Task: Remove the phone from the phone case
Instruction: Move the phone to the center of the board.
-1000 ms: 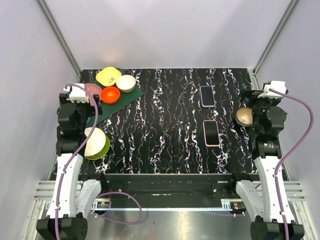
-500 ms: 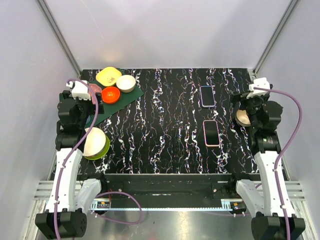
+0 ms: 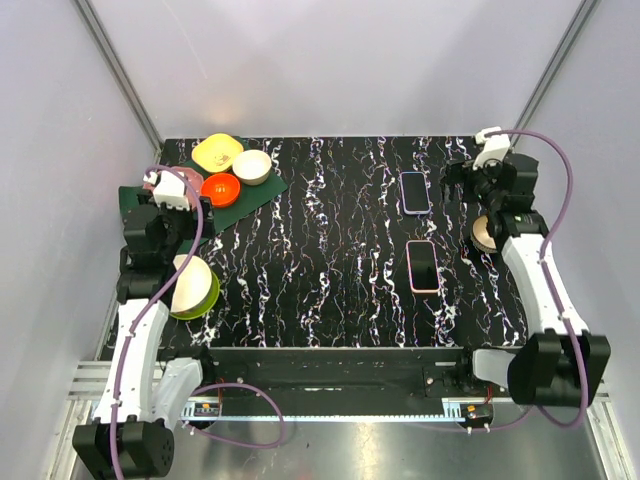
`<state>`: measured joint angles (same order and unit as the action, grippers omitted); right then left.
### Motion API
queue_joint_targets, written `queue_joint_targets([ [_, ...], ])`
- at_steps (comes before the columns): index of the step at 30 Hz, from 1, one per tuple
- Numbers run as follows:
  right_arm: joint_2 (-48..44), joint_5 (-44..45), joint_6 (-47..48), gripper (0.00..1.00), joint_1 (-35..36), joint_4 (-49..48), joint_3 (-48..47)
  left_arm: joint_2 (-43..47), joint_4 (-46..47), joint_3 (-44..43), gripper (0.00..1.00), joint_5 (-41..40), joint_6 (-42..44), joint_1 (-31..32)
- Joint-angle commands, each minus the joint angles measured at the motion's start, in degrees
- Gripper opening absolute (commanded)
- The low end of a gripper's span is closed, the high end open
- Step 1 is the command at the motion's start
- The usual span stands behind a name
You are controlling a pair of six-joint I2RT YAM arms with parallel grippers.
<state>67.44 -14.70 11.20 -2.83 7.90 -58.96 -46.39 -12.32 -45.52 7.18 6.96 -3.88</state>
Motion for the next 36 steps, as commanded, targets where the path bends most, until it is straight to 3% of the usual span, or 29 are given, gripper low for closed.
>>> queue_joint_targets([
  [1,7.0,-3.4,-5.9,0.96,0.2,1.1,-4.4,1.3,4.4,1.7,0.99,4.5,-1.7,-0.4],
  [5,13.4,-1.8,-9.0,0.94,0.7,1.9,-8.4,1.0,4.4,2.0,0.99,6.3,-1.8,-0.3],
  [21,40.2,9.6,-5.3,1.0,7.6,13.6,-27.5,-0.8,3.4,1.5,0.99,7.0,-1.9,-0.8],
  [31,51.8,17.1,-4.4,1.0,9.6,19.0,-37.4,-1.2,3.4,1.7,0.99,7.5,-1.6,-0.9],
  [36,54.2,15.7,-4.7,1.0,9.7,20.0,-38.7,-1.5,3.4,1.7,0.99,7.7,-1.8,-0.9],
])
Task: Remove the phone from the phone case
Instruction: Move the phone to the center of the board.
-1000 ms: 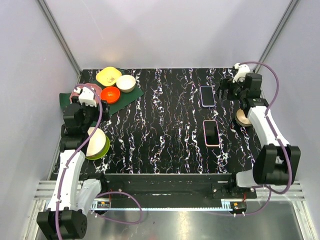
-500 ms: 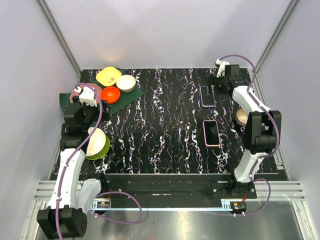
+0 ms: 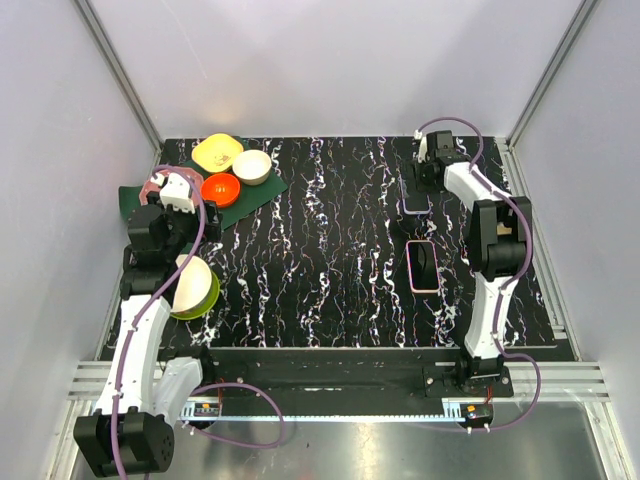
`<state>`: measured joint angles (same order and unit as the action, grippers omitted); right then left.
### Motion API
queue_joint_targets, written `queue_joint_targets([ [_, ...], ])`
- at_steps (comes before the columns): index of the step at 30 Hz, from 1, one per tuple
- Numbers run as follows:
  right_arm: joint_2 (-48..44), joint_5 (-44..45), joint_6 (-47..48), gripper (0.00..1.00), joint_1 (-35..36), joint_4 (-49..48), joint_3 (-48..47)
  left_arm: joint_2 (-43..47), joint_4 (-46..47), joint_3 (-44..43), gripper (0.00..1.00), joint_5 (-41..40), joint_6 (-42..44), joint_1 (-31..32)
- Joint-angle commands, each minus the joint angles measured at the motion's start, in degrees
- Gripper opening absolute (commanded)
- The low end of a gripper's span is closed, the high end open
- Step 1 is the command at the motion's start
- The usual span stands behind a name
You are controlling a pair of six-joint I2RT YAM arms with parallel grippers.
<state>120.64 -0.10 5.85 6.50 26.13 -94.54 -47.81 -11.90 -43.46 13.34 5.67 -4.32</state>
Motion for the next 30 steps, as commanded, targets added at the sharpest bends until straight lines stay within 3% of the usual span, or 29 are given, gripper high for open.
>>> queue_joint_targets([
  [1,1.3,1.0,0.2,1.0,0.4,1.8,-3.5,-0.3,3.0,-0.4,0.99,1.5,-0.5,-0.4],
  [30,8.3,2.8,0.6,1.0,1.2,5.0,-8.5,-0.7,3.0,-0.2,0.99,1.6,-0.6,-1.1],
])
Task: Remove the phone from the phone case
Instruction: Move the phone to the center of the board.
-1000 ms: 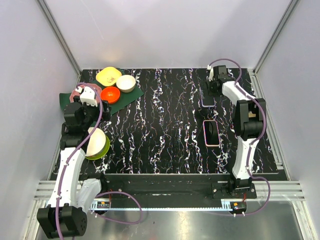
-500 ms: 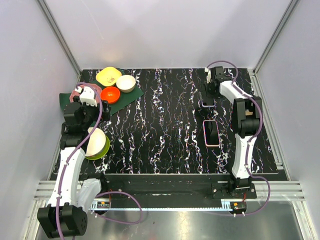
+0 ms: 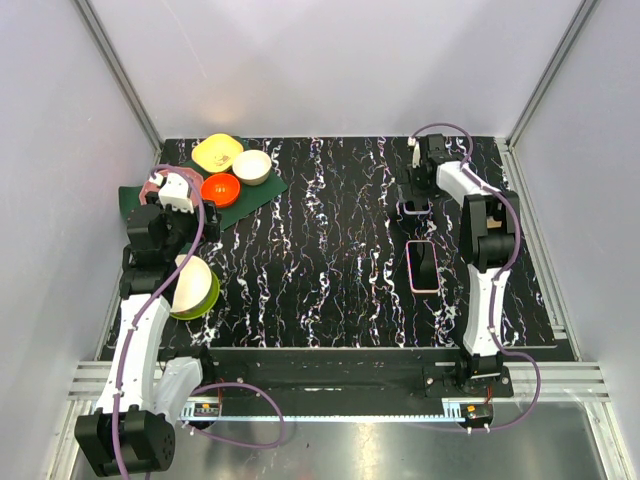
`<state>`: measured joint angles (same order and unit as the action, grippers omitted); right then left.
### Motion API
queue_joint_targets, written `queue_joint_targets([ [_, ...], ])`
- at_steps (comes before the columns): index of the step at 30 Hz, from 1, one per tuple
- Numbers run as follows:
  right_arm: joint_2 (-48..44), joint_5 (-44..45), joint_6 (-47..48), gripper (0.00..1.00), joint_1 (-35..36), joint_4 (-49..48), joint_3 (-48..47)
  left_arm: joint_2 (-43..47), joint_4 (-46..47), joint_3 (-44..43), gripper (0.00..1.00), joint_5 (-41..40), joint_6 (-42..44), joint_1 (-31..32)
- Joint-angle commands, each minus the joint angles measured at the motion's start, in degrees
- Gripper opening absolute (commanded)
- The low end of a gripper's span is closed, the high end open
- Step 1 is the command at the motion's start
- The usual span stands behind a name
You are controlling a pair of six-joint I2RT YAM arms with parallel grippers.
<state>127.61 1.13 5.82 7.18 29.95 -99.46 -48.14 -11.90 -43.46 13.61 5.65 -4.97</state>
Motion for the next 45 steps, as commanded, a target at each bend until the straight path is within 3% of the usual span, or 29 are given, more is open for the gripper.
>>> queue_joint_targets([
  [1,1.6,1.6,0.6,1.0,0.6,1.3,-3.9,-0.3,3.0,-0.2,0.99,1.3,-0.6,-0.5],
  [9,3.7,0.5,0.9,0.97,0.6,3.4,-6.5,0.1,3.0,-0.2,0.99,1.3,-0.6,-0.6],
  [14,3.8,-0.9,2.3,0.78,0.6,4.5,-6.9,0.1,3.0,-0.2,0.99,1.8,-0.6,-0.7],
  [22,1.8,-7.1,7.4,0.56,1.4,4.4,-4.1,0.1,3.0,-0.2,0.99,1.9,-0.7,-0.7],
  [32,-3.8,-10.7,16.8,0.57,7.2,1.2,3.3,0.1,3.1,-0.1,0.99,2.0,-0.6,-0.9],
  [45,-13.4,-16.3,29.1,0.57,20.5,-1.9,17.2,0.1,3.0,-0.1,0.99,2.1,-0.7,-1.4],
])
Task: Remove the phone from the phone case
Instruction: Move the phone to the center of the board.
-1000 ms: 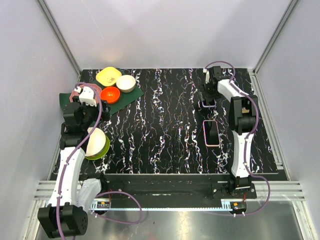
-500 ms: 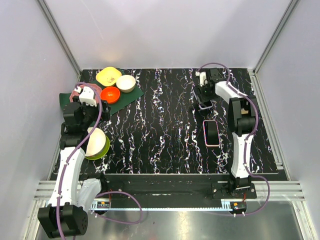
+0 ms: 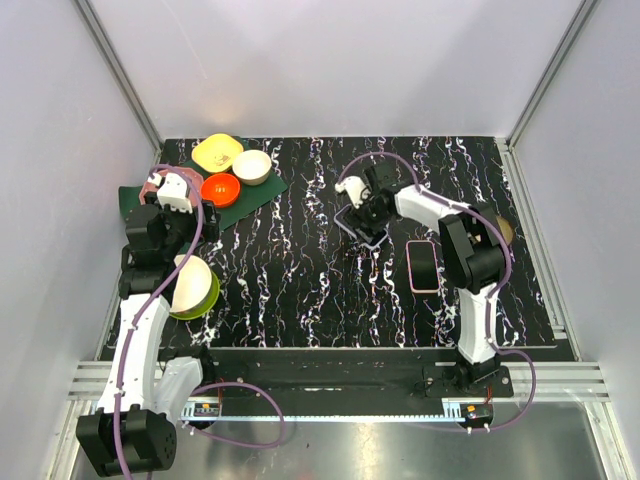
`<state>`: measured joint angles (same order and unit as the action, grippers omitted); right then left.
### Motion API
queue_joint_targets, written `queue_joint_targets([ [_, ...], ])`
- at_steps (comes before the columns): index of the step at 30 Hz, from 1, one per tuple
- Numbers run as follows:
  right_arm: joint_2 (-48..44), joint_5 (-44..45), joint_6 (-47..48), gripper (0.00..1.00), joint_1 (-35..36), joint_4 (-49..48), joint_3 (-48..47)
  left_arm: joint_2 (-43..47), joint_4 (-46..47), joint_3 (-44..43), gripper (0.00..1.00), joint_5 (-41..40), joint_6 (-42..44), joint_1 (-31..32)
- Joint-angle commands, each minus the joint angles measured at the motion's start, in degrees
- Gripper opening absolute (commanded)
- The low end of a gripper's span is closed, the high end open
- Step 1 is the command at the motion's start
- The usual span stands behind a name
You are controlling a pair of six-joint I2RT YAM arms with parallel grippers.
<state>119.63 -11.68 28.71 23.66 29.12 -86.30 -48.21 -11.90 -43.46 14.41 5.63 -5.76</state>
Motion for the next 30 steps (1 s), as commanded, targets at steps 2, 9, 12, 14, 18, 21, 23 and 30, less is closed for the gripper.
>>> queue_joint_targets([
  [2,-7.4,-3.4,8.8,0.58,5.6,-2.0,6.1,0.2,3.0,-0.1,0.99,1.3,-0.8,-0.7],
  [9,-11.6,-4.8,14.1,0.59,11.0,-3.0,13.3,0.3,3.0,-0.1,0.99,1.5,-0.8,-0.7],
  [12,-13.5,-8.1,16.0,0.58,12.6,-3.0,15.5,0.3,3.0,0.0,0.99,1.6,-0.8,-0.8],
  [14,-14.9,-9.8,18.1,0.58,13.9,-2.3,16.8,0.2,3.0,0.0,0.99,1.5,-0.8,-0.8],
  [18,-16.4,-12.0,21.6,0.6,15.6,-1.4,18.7,0.1,3.0,-0.1,0.99,1.6,-0.8,-0.9],
  [21,-16.3,-10.1,24.5,0.66,16.9,-1.1,19.8,0.2,3.1,0.0,0.99,1.6,-0.8,-1.0],
  [23,-15.5,-9.2,25.5,0.68,17.5,-0.2,19.5,0.3,3.0,0.0,0.99,1.8,-0.8,-1.0],
  [30,-11.3,-7.7,19.8,0.78,18.2,3.7,13.9,0.3,3.0,0.0,0.99,1.8,-0.8,-1.4],
])
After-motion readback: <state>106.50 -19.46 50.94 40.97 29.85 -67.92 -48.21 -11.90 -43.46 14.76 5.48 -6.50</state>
